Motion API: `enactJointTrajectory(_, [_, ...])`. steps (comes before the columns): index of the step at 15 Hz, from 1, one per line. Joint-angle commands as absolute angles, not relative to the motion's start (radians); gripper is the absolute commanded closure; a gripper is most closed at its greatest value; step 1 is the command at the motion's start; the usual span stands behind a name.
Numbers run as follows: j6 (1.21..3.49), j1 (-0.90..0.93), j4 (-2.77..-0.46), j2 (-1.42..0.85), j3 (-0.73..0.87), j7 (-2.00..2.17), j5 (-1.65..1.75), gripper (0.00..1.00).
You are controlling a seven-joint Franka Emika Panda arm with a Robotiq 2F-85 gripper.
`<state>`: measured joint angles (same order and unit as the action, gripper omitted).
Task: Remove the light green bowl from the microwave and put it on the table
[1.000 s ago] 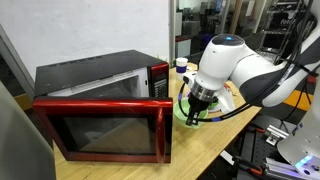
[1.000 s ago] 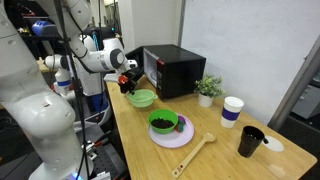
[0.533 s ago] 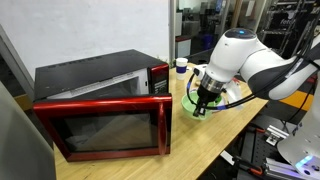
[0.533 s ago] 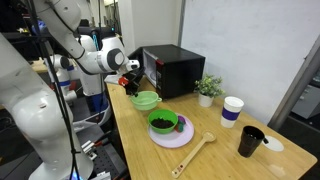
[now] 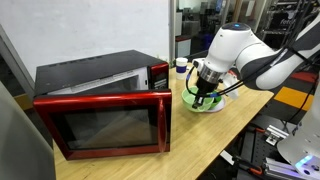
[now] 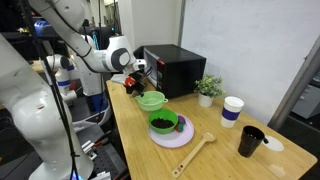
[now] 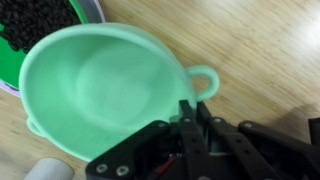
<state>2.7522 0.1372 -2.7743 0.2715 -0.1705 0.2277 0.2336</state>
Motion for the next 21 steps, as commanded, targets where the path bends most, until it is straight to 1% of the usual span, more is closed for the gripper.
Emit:
enactJointTrajectory(1, [2.779, 0.130, -2.774, 0.251, -0.125, 0.115, 0.155, 0.98])
enactJointTrajectory(8, [2.764, 0.137, -2.774, 0.248, -0.070, -0.017, 0.071, 0.98])
enactJointTrajectory(15, [2.739, 0.118, -2.774, 0.295, -0.102, 0.009, 0.111, 0.98])
enactJointTrajectory(21, [2.723, 0.065, -2.773, 0.371, -0.085, 0.040, 0.114, 0.98])
